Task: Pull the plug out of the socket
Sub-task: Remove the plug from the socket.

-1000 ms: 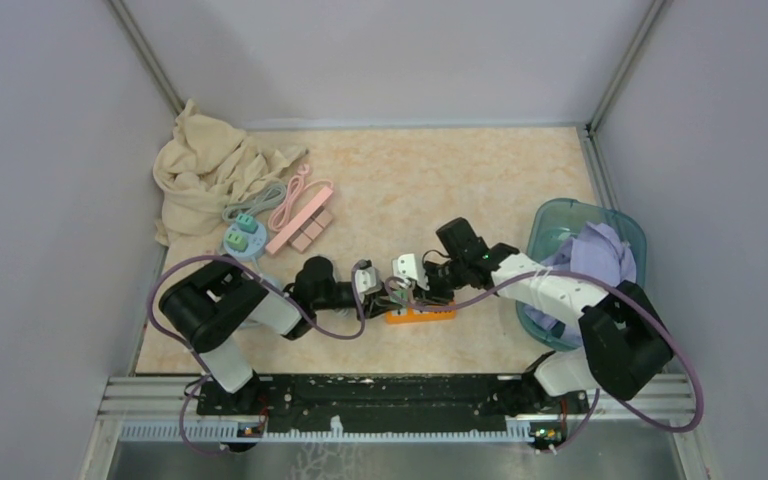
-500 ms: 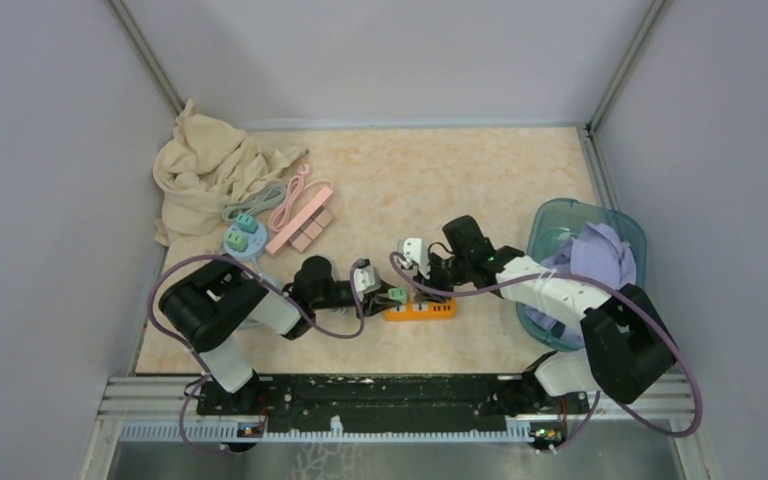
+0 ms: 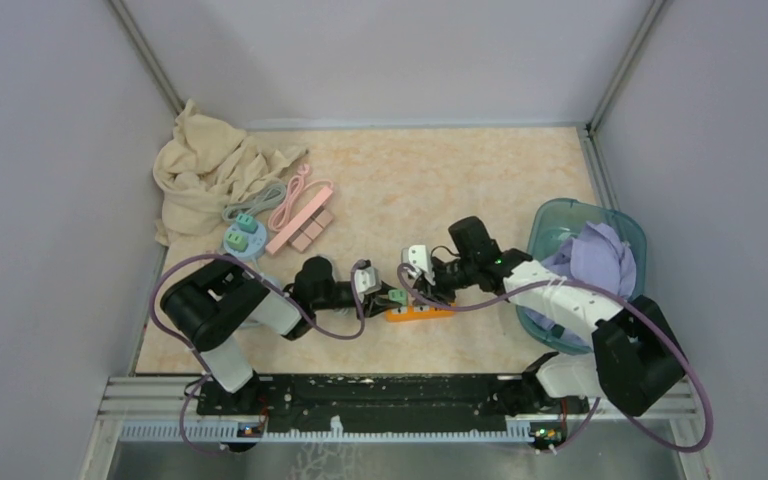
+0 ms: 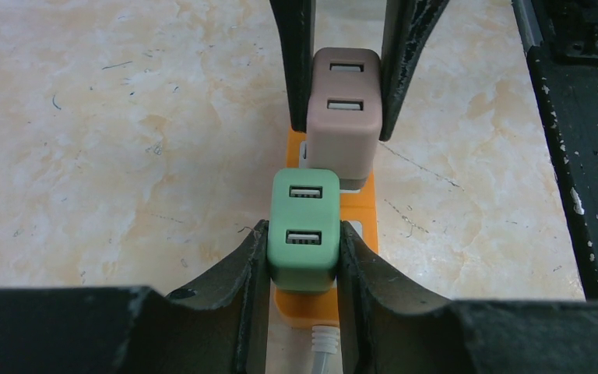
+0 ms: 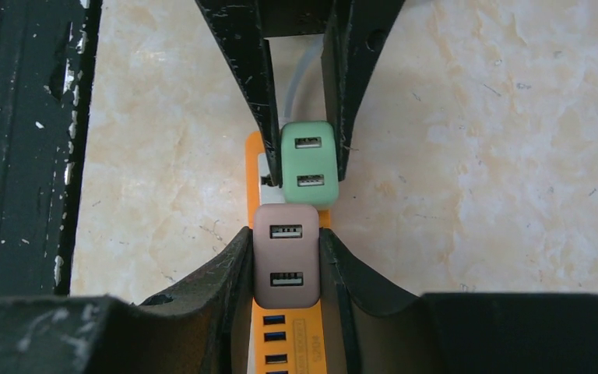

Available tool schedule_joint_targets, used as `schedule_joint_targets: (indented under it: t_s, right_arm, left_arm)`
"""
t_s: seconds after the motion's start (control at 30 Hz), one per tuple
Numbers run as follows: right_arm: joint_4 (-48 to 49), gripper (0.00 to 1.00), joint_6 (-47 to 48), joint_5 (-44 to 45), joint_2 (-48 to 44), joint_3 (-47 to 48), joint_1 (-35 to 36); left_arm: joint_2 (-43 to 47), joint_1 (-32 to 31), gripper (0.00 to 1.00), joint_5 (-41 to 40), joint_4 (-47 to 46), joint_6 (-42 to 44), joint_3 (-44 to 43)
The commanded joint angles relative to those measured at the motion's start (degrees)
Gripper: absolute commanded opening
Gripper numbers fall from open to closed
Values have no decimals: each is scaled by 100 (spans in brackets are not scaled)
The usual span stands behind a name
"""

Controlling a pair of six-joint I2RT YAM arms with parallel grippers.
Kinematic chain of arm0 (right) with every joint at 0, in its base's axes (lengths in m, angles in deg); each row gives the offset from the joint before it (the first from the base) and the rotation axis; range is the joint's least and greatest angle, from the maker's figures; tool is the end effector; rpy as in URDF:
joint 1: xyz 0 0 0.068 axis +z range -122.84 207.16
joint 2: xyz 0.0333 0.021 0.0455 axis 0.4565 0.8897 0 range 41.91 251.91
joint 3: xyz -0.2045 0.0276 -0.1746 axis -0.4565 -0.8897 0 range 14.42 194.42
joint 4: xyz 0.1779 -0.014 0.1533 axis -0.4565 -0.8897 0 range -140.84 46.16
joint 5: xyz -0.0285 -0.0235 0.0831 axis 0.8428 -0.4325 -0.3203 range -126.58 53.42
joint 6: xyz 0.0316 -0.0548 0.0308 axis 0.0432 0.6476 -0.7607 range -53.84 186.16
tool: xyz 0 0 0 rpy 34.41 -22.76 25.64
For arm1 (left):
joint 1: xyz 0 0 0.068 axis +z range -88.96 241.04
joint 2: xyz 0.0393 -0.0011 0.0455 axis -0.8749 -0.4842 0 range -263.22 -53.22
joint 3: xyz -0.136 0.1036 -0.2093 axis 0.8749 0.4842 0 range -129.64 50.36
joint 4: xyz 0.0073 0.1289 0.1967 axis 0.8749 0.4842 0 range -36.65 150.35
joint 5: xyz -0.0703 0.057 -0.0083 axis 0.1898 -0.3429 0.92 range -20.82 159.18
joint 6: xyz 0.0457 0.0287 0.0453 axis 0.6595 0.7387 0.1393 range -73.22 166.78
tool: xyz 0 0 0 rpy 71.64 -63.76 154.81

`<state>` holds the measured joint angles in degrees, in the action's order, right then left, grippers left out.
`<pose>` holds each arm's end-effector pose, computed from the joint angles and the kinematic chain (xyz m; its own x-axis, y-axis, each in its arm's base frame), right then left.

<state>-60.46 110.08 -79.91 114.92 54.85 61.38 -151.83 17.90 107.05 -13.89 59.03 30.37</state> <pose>0.1717 0.1644 0.2095 0.0899 -0.5491 -0.8309 -0.9959 -0.0438 -0.0789 0.1785 -0.2159 0.1476 0.0669 0.1667 -0.9837 0.9872 0.1323 0.0895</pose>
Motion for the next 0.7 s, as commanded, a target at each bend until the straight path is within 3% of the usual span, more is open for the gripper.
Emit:
schedule_joint_targets:
  t_s: [0.0, 0.33, 0.5, 0.67]
  right_arm:
    - [386, 0, -75, -311, -37, 81, 284]
    - [-1265, 0, 865, -762, 64, 869, -160]
    - [-1071, 0, 467, -867, -92, 917, -521]
    - [262, 0, -1144, -472, -207, 755, -1275]
  left_arm:
    - [-103, -11, 1, 10, 165, 61, -26]
    - [-113, -11, 1, -12, 136, 42, -23]
    - [-107, -11, 1, -76, 62, 18, 20]
    - [-89, -11, 1, -138, -56, -3, 93]
